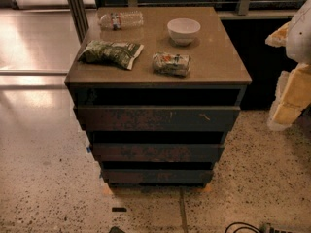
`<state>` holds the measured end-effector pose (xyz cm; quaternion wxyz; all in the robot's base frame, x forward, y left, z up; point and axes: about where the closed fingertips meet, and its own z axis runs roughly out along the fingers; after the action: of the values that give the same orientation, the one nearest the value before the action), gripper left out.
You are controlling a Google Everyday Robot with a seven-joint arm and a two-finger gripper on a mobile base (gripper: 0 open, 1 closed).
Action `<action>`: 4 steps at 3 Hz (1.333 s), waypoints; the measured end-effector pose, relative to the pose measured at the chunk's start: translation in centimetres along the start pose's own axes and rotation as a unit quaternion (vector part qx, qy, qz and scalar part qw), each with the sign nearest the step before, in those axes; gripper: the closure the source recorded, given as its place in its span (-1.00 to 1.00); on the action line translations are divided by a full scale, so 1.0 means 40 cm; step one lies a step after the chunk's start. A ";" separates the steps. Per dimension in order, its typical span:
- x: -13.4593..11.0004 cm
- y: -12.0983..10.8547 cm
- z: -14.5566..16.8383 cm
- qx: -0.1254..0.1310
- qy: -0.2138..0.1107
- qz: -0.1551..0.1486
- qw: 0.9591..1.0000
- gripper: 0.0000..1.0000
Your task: Open middle drawer
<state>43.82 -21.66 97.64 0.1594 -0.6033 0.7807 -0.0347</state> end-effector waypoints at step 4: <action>-0.074 0.213 0.291 -0.032 0.002 0.029 0.999 -1.00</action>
Offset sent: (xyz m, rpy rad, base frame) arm -0.0059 0.0501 -0.0894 0.0114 0.0506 -0.0035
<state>39.92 -14.94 85.12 0.1398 -0.5847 0.7991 -0.0065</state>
